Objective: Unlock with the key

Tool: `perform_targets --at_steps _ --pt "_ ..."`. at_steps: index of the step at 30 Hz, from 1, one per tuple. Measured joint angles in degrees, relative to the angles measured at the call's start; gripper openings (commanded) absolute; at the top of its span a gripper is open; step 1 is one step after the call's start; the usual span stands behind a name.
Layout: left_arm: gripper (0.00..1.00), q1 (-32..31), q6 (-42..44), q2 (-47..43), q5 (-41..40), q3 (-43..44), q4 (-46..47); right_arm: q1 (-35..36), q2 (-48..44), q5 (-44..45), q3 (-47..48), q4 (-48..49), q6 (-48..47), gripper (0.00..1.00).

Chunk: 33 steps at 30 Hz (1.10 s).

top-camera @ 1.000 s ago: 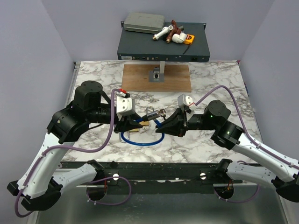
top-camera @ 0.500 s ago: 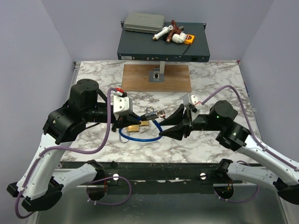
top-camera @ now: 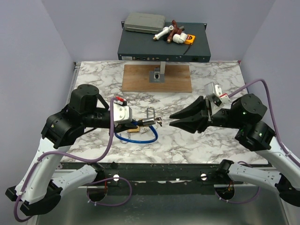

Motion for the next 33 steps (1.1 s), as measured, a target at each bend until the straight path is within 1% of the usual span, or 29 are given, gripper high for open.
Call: perform_targets --at_steps 4,9,13,19,24,28,33 --pt "0.0 0.0 0.98 -0.13 0.02 -0.2 -1.07 0.0 3.72 0.11 2.29 -1.16 -0.37 0.37" --pt "0.0 0.0 1.86 -1.25 0.04 -0.92 -1.66 -0.02 8.59 -1.33 2.99 -2.82 -0.35 0.36" --pt "0.0 0.0 2.23 -1.92 0.07 -1.64 -1.75 0.0 9.53 -2.91 2.99 -4.13 -0.35 0.31" --pt "0.0 0.0 2.23 -1.95 0.24 -1.92 -1.75 0.0 9.46 -5.66 2.99 -4.2 -0.44 0.15" --pt "0.0 0.0 2.21 -1.9 0.87 -1.95 -1.75 -0.02 9.55 -7.17 2.99 -4.17 -0.81 0.06" --pt "0.0 0.0 2.21 -1.9 1.03 -1.95 -1.77 -0.02 9.7 -7.89 2.99 -4.17 -1.03 0.01" --pt "0.0 0.0 2.12 -1.9 1.03 -1.95 -2.03 -0.07 10.25 -8.9 2.99 -3.8 -1.05 0.01"
